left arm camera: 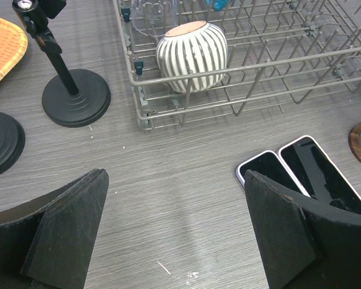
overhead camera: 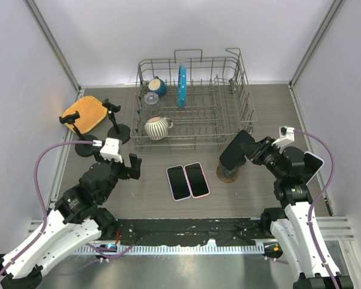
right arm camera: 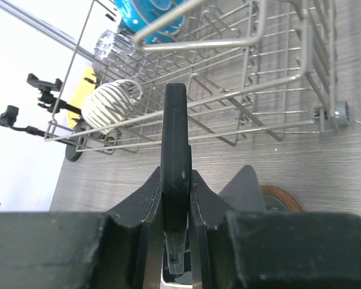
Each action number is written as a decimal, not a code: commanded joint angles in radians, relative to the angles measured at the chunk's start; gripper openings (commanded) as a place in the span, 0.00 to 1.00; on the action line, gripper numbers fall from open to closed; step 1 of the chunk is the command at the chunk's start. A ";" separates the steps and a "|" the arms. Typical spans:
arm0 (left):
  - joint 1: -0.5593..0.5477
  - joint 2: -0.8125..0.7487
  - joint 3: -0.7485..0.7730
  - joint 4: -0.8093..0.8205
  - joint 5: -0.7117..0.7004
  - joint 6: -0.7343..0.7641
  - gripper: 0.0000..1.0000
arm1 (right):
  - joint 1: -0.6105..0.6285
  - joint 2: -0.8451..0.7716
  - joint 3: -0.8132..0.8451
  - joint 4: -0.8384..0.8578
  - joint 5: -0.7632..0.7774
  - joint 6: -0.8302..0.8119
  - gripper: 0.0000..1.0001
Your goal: Remove the phone from the phone stand
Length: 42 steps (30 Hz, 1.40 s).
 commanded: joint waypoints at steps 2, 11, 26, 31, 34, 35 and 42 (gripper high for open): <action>0.007 0.046 0.012 0.061 0.066 -0.021 1.00 | 0.026 -0.026 0.106 0.019 -0.061 0.006 0.01; -0.085 0.308 0.070 0.156 0.233 -0.170 1.00 | 0.066 -0.029 0.103 0.077 -0.174 0.114 0.01; -0.479 0.754 0.348 0.274 0.009 -0.291 1.00 | 0.247 -0.046 0.016 0.102 -0.093 0.212 0.01; -0.515 0.839 0.418 0.282 0.038 -0.300 1.00 | 0.333 -0.031 -0.001 0.102 -0.041 0.216 0.01; -0.519 0.870 0.429 0.297 0.058 -0.313 1.00 | 0.377 -0.020 -0.009 0.131 -0.013 0.223 0.01; -0.519 0.885 0.432 0.295 0.058 -0.316 1.00 | 0.385 -0.018 -0.012 0.136 -0.006 0.226 0.01; -0.530 0.936 0.467 0.274 0.057 -0.327 1.00 | 0.446 -0.011 -0.012 0.140 0.034 0.229 0.01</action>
